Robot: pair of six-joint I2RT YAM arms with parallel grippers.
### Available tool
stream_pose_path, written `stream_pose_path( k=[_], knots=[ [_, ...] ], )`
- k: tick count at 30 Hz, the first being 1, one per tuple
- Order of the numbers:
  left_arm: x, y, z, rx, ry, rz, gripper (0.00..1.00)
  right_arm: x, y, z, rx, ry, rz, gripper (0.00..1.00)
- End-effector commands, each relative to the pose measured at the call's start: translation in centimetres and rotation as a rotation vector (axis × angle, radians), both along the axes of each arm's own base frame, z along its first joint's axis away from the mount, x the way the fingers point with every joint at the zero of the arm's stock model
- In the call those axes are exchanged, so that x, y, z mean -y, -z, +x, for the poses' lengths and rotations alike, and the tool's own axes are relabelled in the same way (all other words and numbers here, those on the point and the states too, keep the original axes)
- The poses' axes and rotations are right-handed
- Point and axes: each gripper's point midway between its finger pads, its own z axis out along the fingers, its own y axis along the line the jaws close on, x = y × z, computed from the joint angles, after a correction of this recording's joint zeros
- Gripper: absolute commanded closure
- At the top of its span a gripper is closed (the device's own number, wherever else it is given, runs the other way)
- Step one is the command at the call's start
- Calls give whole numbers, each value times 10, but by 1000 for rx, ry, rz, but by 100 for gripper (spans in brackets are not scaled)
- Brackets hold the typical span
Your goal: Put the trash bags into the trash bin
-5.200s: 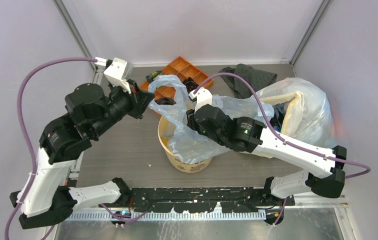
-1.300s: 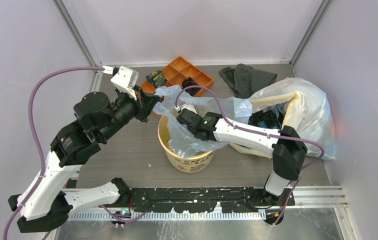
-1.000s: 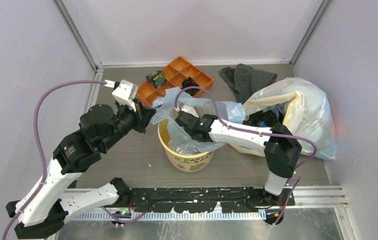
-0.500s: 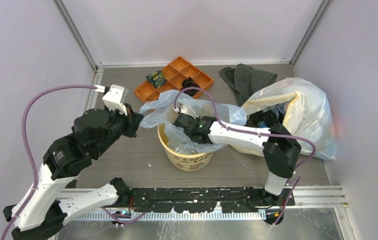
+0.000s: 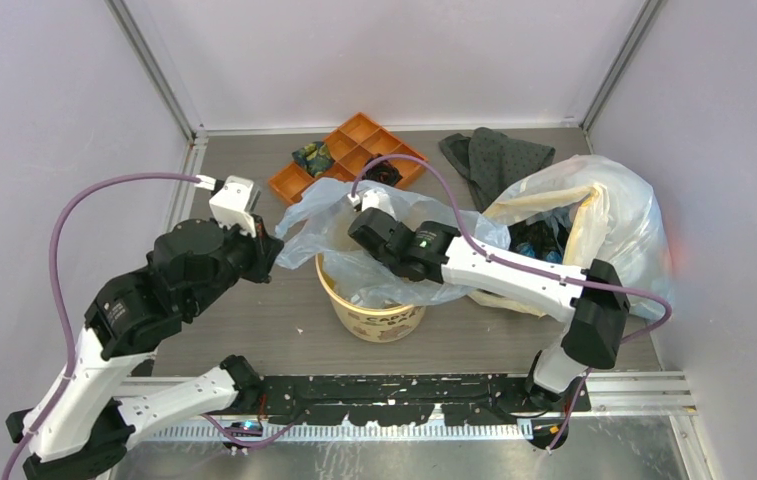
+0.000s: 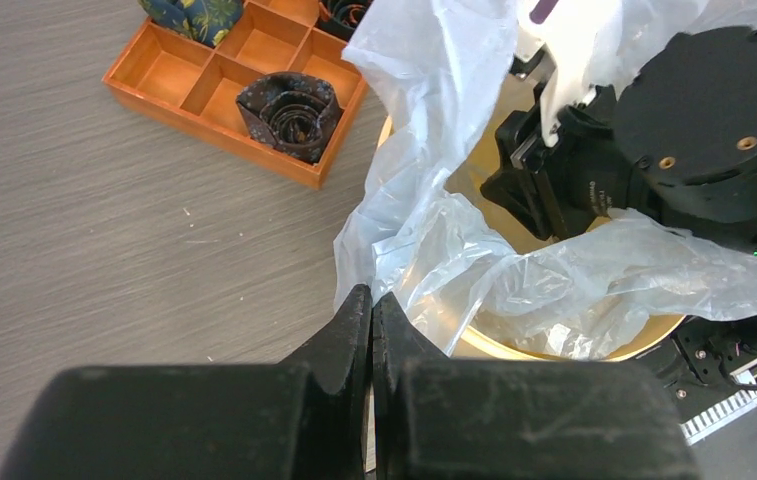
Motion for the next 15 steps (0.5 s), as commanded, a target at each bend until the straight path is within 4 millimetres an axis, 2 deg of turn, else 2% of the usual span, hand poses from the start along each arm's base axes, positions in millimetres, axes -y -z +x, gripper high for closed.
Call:
stream_pose_path(
  k=[1, 7, 15],
  knots=[
    [2, -11, -4, 8, 21, -34, 100, -10, -44, -7, 12, -8, 145, 72],
    [6, -9, -2, 1, 29, -20, 100, -19, -67, -18, -9, -53, 246, 70],
    [9, -9, 2, -18, 23, 3, 100, -15, -100, -18, 30, -32, 315, 64]
  ],
)
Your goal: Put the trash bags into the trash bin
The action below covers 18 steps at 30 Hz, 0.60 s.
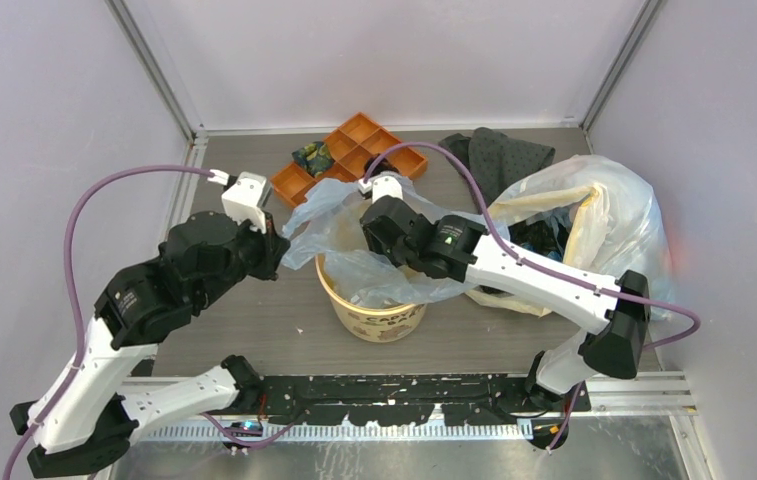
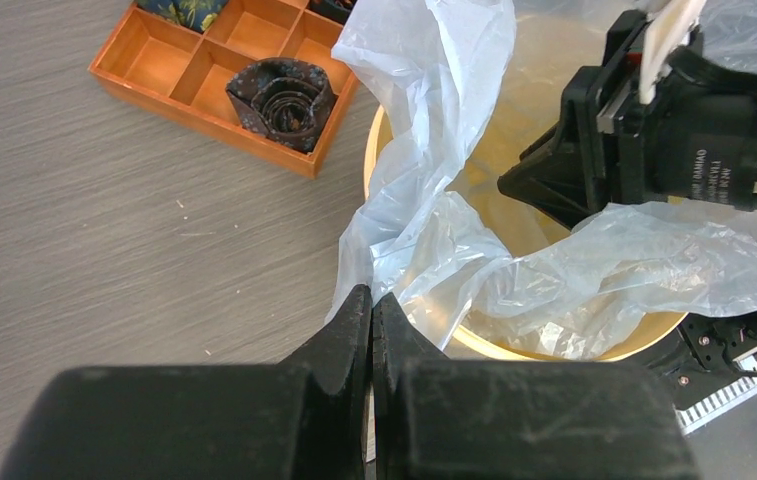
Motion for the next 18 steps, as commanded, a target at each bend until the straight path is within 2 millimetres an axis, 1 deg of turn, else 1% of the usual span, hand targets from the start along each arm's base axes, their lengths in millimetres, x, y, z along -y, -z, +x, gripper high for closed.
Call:
stream_pose_path(
  k=[1, 7, 10, 13, 16, 18],
  knots=[
    [1, -14, -1, 7, 5, -14, 99, -5, -56, 0, 62, 12, 141, 63],
    [-5, -21, -6, -5, 2, -17, 100, -6, -86, -7, 94, -37, 221, 56],
    [-4, -22, -8, -20, 8, -12, 99, -8, -101, -15, 103, -89, 270, 51],
    [-3, -21, -9, -30, 10, -8, 99, -12, -116, -26, 111, -155, 314, 48],
    [-2, -24, -8, -28, 8, -16, 99, -17, -124, -36, 122, -227, 332, 44],
    [0, -25, -7, -28, 11, -22, 99, -17, -126, -38, 126, -242, 334, 42]
  ],
)
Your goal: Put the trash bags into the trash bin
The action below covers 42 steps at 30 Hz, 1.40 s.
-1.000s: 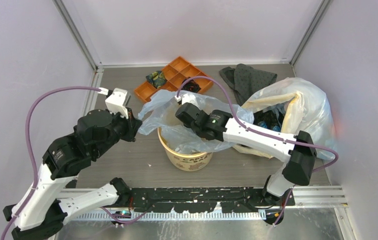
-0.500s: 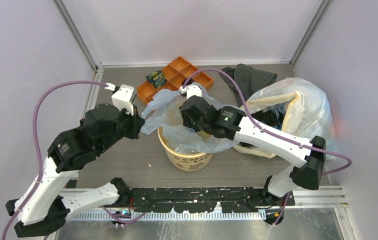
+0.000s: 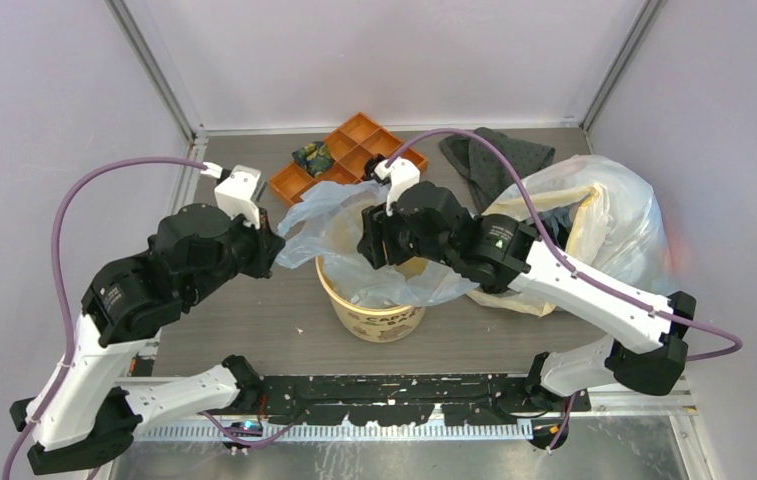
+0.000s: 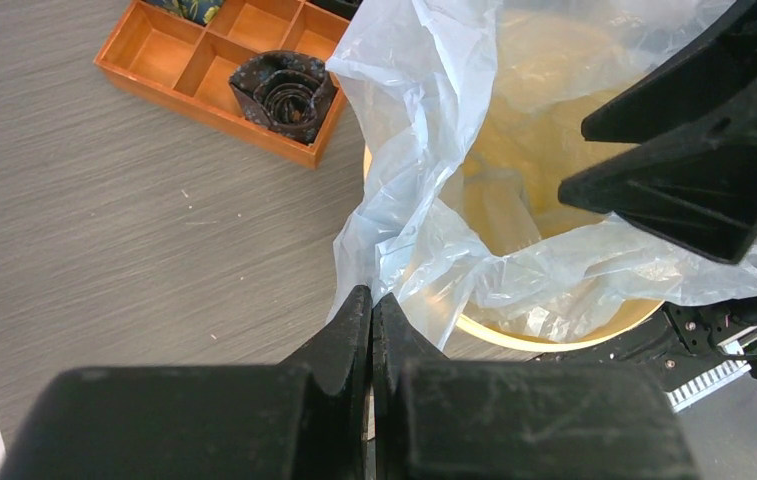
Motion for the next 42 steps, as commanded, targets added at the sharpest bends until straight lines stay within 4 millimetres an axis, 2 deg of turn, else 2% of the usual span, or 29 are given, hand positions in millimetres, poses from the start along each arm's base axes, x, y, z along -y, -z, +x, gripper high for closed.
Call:
stream_pose_path(
  k=[1, 6, 11, 17, 20, 26, 31, 36, 39, 42],
  knots=[
    [4, -11, -2, -1, 8, -38, 99, -10, -39, -14, 65, -119, 91, 41],
    [10, -14, 1, -7, 14, -42, 99, -15, -46, -30, 92, -204, 90, 32],
    [13, -16, 2, -13, 18, -47, 100, -18, -32, -43, 90, -254, 37, 32],
    [15, -16, 4, -15, 12, -45, 99, -11, -43, -54, 108, -261, 54, 32],
    [16, -15, 6, -18, 12, -41, 99, -9, -42, -60, 110, -275, 42, 32],
    [18, -15, 8, -17, 9, -40, 99, -11, -18, -73, 85, -307, -30, 34],
    [18, -17, 9, -15, 6, -37, 100, -7, -4, -73, 95, -272, -88, 42],
    [15, -19, 9, -7, -1, -34, 99, -3, -10, -67, 136, -231, -101, 48],
    [13, -19, 9, -4, -7, -27, 99, -4, -10, -66, 140, -230, -101, 60],
    [10, -19, 10, 1, -16, -16, 100, -6, 0, -61, 152, -217, -145, 68]
  ],
)
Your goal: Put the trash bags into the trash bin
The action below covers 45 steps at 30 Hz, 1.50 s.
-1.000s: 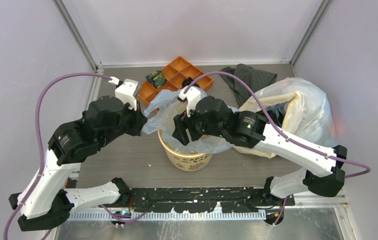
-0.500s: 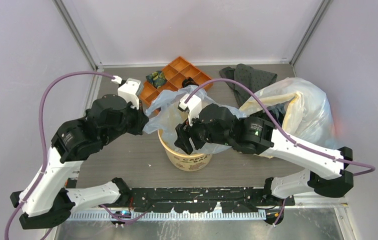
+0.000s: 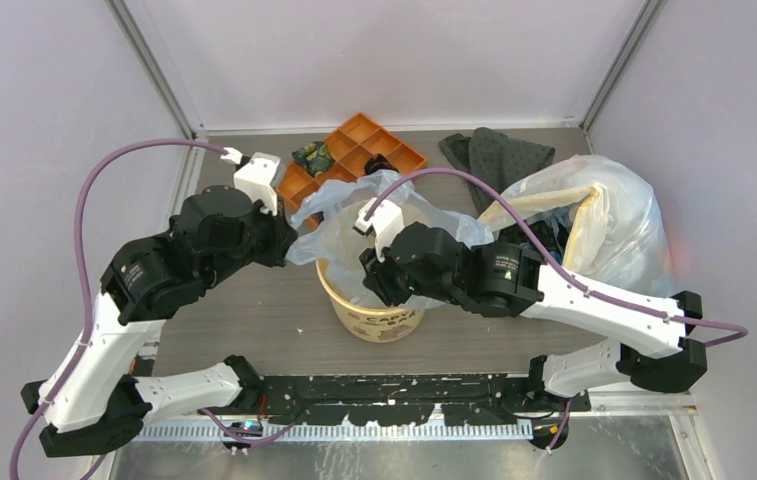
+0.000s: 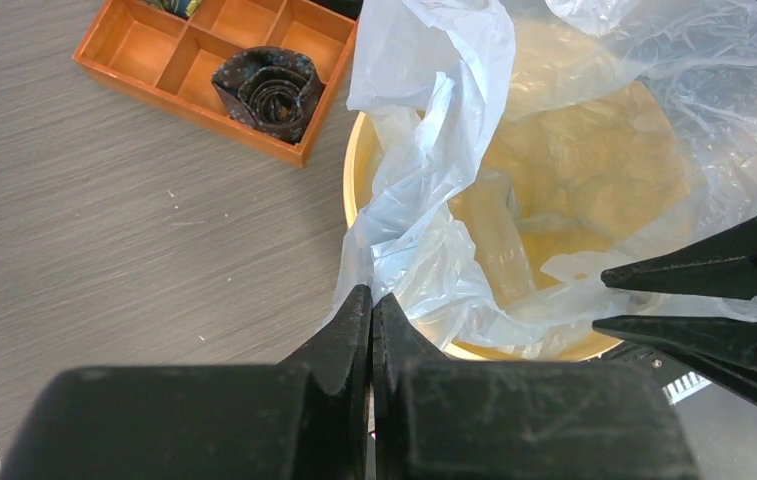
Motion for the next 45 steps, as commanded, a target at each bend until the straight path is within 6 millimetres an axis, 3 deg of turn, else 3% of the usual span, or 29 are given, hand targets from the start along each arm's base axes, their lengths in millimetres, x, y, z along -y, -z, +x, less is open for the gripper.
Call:
stream_pose_path(
  k=[1, 6, 10, 13, 15, 19, 22, 26, 35, 45],
  knots=[
    [-8, -14, 1, 40, -26, -15, 100, -3, 0, 11, 56, 31, -23, 72],
    [-8, -9, 4, 39, -36, 3, 99, -22, 14, -12, 18, -35, -25, 90],
    [-5, -1, 9, 30, -39, 23, 99, -37, 28, -35, 5, -67, -39, 93],
    [-1, 7, 12, 17, -36, 38, 99, -31, 25, -31, 20, -10, -37, 92],
    [2, 10, 13, 10, -30, 37, 100, -23, 12, -26, 37, 29, -23, 85],
    [4, 11, 13, 2, -21, 37, 99, -10, -22, -21, 47, 89, 37, 57],
    [3, 10, 11, 2, -17, 29, 100, -1, -46, -15, 54, 143, 78, 46],
    [4, 10, 8, 0, -10, 12, 99, 19, -76, -6, 84, 221, 121, 39],
    [5, 13, 4, -12, 11, 5, 99, 90, -132, 6, 131, 382, 235, 37],
    [13, 13, 2, -20, 42, -17, 99, 165, -144, 10, 130, 539, 240, 40]
  ],
)
